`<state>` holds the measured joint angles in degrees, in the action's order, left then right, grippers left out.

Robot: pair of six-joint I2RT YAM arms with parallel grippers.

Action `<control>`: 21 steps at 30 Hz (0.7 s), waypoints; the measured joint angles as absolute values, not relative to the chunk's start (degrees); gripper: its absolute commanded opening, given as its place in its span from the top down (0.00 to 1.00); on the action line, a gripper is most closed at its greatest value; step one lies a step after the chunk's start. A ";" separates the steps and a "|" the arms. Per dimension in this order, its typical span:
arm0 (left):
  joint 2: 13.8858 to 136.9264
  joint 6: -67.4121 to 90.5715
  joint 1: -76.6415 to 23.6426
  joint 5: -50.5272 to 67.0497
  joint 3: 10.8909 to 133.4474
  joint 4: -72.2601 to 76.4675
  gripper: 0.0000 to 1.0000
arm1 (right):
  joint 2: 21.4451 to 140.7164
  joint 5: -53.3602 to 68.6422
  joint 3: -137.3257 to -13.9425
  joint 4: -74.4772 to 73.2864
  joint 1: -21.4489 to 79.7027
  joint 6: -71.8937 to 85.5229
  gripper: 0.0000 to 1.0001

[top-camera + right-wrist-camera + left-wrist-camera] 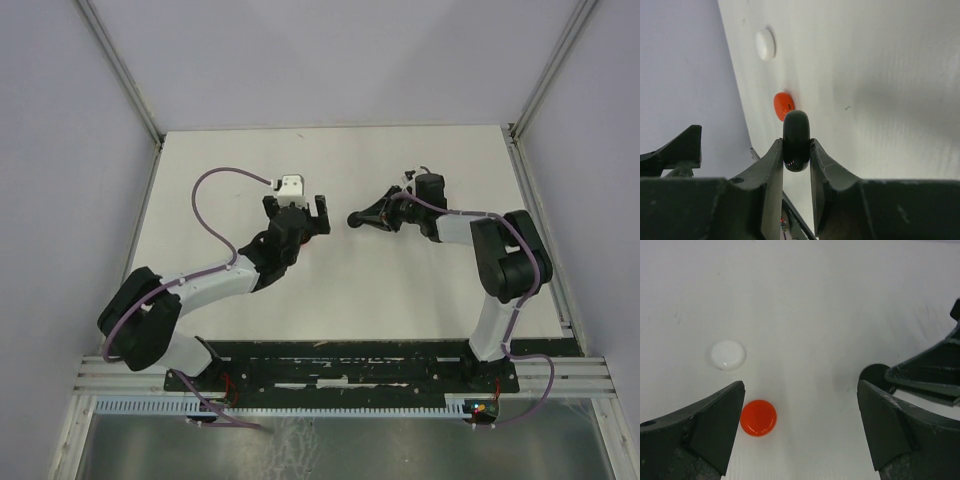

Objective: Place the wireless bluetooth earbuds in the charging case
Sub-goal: Close the charging case, then place the charging case at the center of the board.

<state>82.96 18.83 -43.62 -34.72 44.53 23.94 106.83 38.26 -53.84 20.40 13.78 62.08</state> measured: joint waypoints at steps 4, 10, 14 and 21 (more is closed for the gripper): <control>82.15 22.79 -43.38 -28.18 45.06 16.49 0.01 | 110.30 36.10 -56.80 16.51 13.78 57.52 0.97; 77.62 27.55 -42.17 -23.42 44.60 10.04 0.01 | 114.65 34.72 -58.39 14.20 13.78 55.00 0.94; 73.28 29.36 -40.86 -22.74 43.59 8.10 0.01 | 115.39 33.74 -60.16 14.13 13.78 54.04 0.55; 68.49 32.14 -38.44 -22.68 40.29 4.64 0.01 | 115.39 33.34 -60.42 16.40 13.41 54.48 0.13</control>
<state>68.49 32.14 -38.44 -22.68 40.29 4.64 115.39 33.34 -60.42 16.40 13.41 54.48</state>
